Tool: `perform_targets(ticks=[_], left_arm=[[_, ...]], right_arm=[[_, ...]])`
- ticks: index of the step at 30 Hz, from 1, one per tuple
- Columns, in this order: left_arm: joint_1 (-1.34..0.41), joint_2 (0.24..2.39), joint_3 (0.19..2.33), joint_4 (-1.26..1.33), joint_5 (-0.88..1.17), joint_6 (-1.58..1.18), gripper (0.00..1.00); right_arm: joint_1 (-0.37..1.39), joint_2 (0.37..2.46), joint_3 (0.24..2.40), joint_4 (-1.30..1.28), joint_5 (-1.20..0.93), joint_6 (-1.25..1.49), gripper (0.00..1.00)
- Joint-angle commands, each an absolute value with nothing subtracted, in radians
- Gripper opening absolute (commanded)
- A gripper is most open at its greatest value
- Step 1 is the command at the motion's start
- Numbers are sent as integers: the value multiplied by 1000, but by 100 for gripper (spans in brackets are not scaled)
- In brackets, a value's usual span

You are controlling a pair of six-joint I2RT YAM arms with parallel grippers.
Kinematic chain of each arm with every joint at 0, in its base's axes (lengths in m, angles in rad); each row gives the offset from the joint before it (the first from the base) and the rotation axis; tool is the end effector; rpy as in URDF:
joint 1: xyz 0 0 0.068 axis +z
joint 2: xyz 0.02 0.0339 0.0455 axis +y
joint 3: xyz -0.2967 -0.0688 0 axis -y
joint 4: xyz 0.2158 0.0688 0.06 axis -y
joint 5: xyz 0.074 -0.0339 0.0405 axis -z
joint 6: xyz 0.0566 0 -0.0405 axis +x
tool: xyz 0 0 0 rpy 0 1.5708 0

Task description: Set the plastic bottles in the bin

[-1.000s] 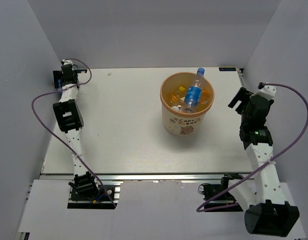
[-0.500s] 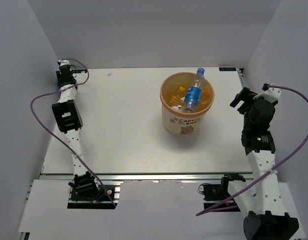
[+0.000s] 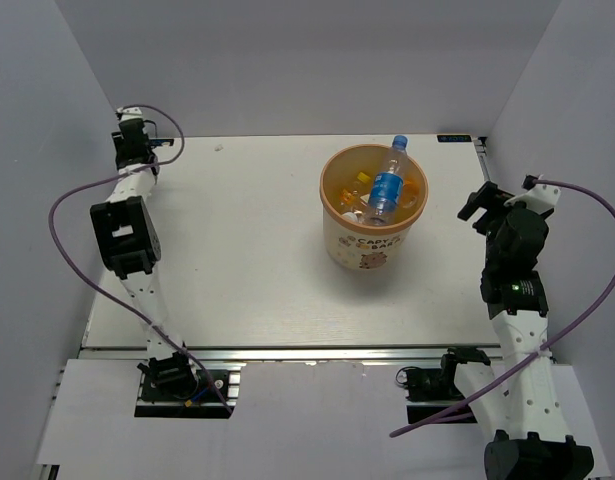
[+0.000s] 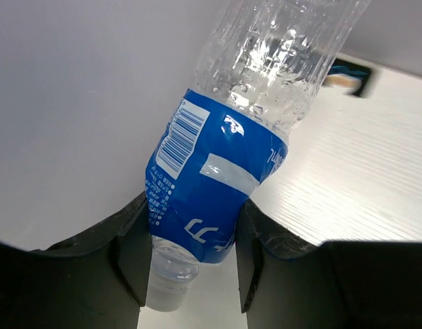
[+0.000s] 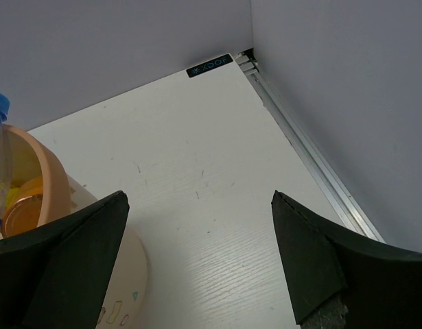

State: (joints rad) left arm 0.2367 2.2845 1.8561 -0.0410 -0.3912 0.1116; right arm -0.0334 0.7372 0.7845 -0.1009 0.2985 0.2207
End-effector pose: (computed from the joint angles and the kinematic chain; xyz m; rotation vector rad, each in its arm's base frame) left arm 0.5278 0.1495 0.2456 -0.3756 2.0227 0.6158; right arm 0.1403 -0.0213 0.3762 0.4307 1.5647 -0.0981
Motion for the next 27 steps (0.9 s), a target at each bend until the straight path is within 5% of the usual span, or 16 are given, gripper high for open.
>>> perform_targets(ticks=[1, 9, 15, 27], left_arm=[[138, 2091, 1735, 40, -359, 92, 0], [-80, 1864, 1763, -172, -43, -98, 0], [-225, 1627, 1635, -71, 179, -299, 0], [-550, 1459, 1405, 135, 144, -549, 0]], right_arm=[[-38, 721, 772, -31, 256, 225, 89], [-38, 672, 732, -25, 190, 241, 89], [-38, 655, 707, -34, 167, 250, 89], [-38, 600, 666, -35, 129, 272, 89]])
